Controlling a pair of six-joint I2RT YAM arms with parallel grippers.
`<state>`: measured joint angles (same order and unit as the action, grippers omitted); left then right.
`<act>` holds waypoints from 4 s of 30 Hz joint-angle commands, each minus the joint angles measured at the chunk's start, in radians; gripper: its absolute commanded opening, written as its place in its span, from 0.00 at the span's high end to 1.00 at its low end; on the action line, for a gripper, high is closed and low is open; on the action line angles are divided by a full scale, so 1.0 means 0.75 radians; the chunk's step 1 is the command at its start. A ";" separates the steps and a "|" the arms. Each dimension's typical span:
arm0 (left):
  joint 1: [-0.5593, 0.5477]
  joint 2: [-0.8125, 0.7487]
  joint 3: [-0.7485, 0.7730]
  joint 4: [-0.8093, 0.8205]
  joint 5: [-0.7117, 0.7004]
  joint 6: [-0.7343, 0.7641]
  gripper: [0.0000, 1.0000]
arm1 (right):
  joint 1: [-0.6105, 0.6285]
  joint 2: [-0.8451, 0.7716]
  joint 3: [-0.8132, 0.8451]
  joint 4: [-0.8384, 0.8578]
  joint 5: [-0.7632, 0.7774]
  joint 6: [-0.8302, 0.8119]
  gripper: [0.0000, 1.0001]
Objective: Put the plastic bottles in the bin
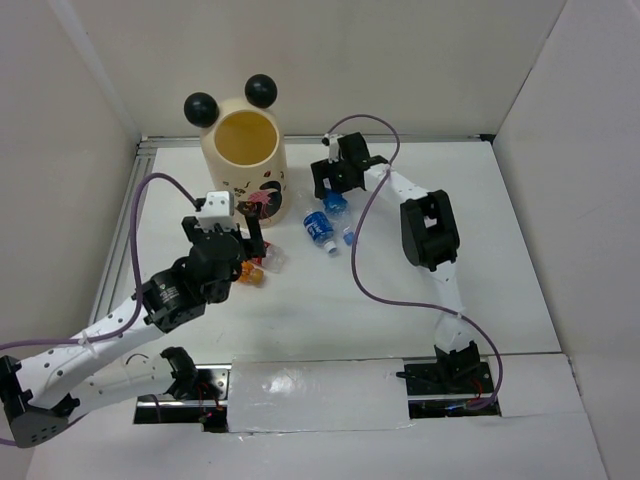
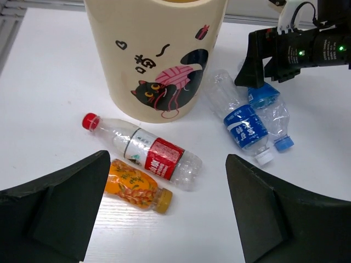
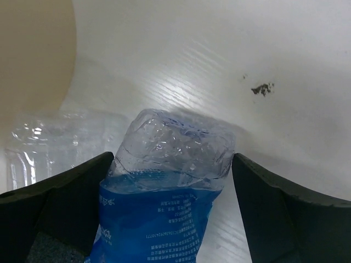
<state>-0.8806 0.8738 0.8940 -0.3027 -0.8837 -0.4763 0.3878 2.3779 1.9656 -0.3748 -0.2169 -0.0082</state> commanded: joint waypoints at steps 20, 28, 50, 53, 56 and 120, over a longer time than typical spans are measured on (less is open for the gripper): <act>0.239 0.050 -0.294 -0.147 0.509 -1.025 0.01 | -0.235 -0.505 0.093 -0.024 -1.208 -0.414 0.71; 0.534 -0.065 -0.388 -0.185 0.756 -1.275 0.01 | -0.047 -0.730 0.093 0.744 -1.167 -0.474 0.73; 0.912 -0.028 -0.468 -0.085 1.141 -1.204 0.01 | 0.367 -0.029 0.707 1.565 -0.840 -0.059 0.67; 0.939 -0.028 -0.480 -0.073 1.166 -1.230 0.01 | 0.352 -0.029 0.620 1.553 -0.852 -0.059 0.30; 0.939 0.001 -0.495 -0.024 1.182 -1.249 0.01 | 0.322 -0.045 0.540 1.553 -0.883 -0.059 0.11; 0.716 0.706 0.696 0.884 0.471 0.189 0.90 | -0.063 -0.538 -0.559 -0.014 -0.875 -0.142 0.00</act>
<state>-0.3161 1.3758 1.3560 0.1902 -0.4137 -0.4854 0.3424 1.9759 1.5455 -0.4076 -0.8570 -0.1394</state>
